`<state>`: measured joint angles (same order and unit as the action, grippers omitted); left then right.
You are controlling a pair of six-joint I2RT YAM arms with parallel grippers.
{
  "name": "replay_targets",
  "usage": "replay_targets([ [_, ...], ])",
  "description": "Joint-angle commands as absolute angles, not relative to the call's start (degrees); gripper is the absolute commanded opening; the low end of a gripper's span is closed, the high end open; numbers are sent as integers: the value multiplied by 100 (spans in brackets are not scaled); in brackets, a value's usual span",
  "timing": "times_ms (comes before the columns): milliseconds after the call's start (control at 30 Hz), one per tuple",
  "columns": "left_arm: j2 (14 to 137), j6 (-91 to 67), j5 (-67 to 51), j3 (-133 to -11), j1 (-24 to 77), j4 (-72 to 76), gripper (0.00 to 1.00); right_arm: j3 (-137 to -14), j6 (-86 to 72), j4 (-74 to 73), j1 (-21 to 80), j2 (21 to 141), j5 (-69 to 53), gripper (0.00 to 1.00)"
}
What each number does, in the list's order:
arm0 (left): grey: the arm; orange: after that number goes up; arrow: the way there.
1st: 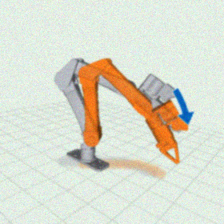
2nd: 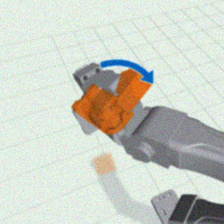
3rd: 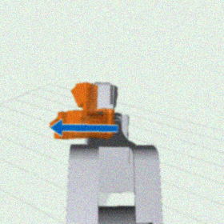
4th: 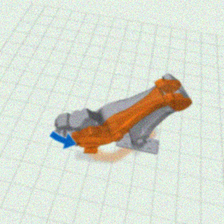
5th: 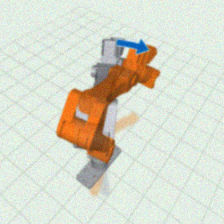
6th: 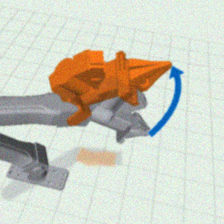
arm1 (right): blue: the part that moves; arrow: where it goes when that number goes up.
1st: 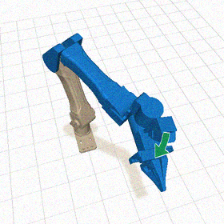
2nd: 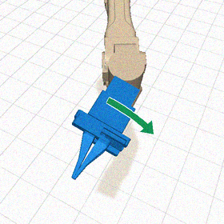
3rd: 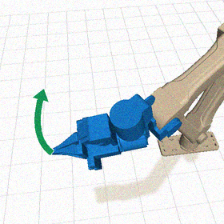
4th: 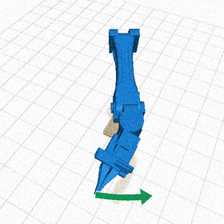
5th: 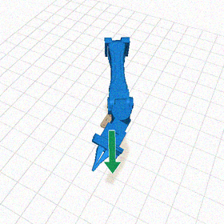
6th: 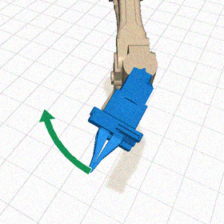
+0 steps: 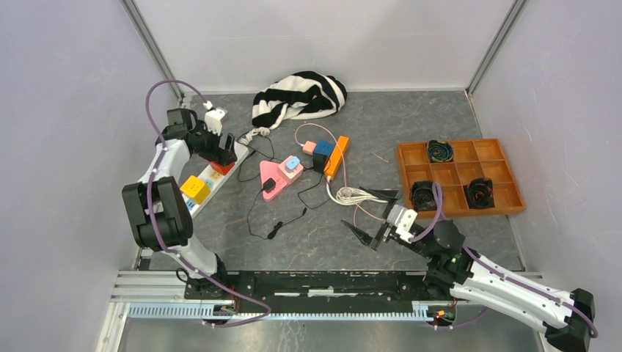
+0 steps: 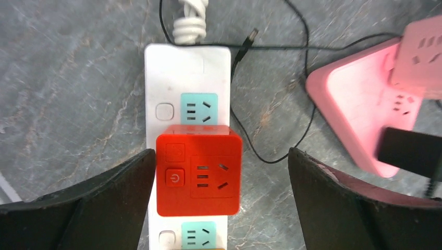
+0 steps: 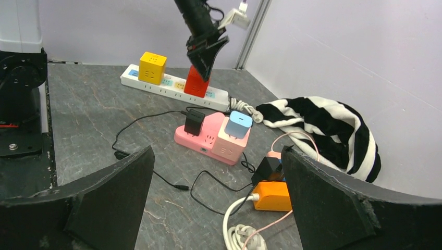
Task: Insert the plug
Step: Insert the plug into the socket, then reset both arms
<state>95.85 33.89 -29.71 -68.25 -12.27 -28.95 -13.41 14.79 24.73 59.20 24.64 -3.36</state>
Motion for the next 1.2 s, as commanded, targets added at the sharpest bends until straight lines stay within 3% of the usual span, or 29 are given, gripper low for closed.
replay_targets([
  [0, 8861, 2767, -3527, -7294, -1136, -2987, 100, -1873, 1303, 2179, 5921, 2532, -166, 98],
  [200, 8051, 2106, -3090, -7221, -714, -2881, 100, -2294, 557, 1434, 5921, 2675, 481, 98],
  [333, 7326, 249, -2388, -6779, 24, -2216, 100, -2498, 10, 783, 5924, 2825, 1266, 98],
  [467, 6816, -1217, -2520, -6200, 517, -1941, 100, -2620, -262, 139, 5923, 2993, 1749, 98],
  [633, 6210, -1513, -1595, -5666, 1015, -2319, 100, -2999, -760, -745, 5924, 3245, 2640, 98],
  [767, 5825, -1574, -1970, -5338, 1317, -2483, 100, -3348, -1823, -1680, 5928, 3533, 3929, 98],
  [967, 5194, -1766, -2933, -5274, 1354, -2356, 100, -4046, -2489, -2613, 5921, 3779, 4380, 98],
  [1167, 4539, -1926, -2332, -5694, 1354, -2304, 100, -4586, -2140, -2725, 5918, 3722, 4501, 98],
])
